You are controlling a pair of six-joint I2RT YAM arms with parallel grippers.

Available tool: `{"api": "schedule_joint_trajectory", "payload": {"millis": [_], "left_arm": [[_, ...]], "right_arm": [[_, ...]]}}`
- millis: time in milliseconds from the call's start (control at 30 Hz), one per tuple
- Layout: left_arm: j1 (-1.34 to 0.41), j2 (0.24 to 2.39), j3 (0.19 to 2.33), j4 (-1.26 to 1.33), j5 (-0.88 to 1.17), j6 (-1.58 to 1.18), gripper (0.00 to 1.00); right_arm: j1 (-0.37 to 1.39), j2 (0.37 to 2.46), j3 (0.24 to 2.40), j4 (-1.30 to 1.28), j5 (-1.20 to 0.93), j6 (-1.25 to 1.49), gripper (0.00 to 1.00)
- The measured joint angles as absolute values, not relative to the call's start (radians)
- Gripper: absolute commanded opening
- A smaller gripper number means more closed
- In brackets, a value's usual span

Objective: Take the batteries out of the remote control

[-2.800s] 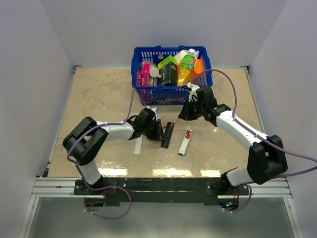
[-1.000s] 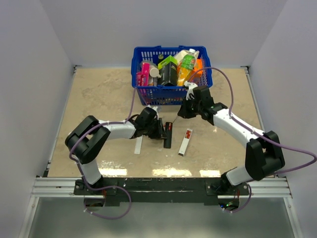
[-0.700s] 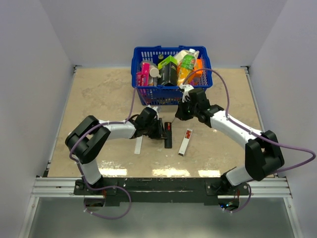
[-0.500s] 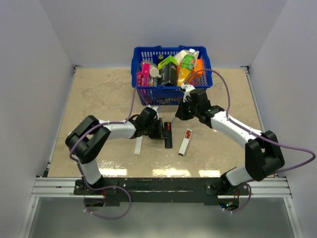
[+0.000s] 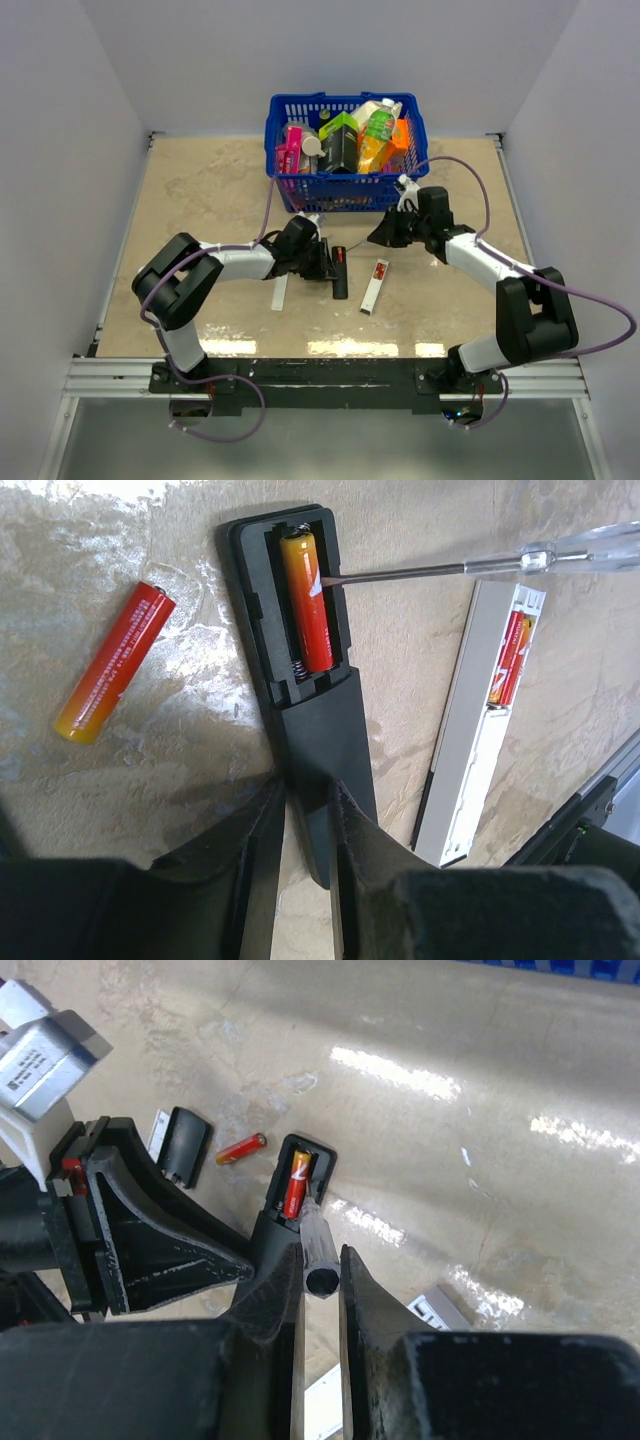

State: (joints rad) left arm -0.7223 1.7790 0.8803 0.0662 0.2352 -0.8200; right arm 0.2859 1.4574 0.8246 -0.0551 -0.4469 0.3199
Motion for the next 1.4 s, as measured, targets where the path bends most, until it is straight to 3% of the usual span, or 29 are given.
{"api": "schedule_joint_trajectory", "payload": {"millis": [367, 1400], "left_arm": [[-0.722, 1.787, 0.900, 0.043, 0.231, -0.819, 0.27], [-0.722, 1.788, 0.902, 0.039, 0.229, -0.820, 0.27]], "right_arm": [[0.201, 1.481, 0.768, 0.005, -0.593, 0.370, 0.00], [0.194, 1.470, 0.758, -0.065, -0.686, 0.398, 0.00]]}}
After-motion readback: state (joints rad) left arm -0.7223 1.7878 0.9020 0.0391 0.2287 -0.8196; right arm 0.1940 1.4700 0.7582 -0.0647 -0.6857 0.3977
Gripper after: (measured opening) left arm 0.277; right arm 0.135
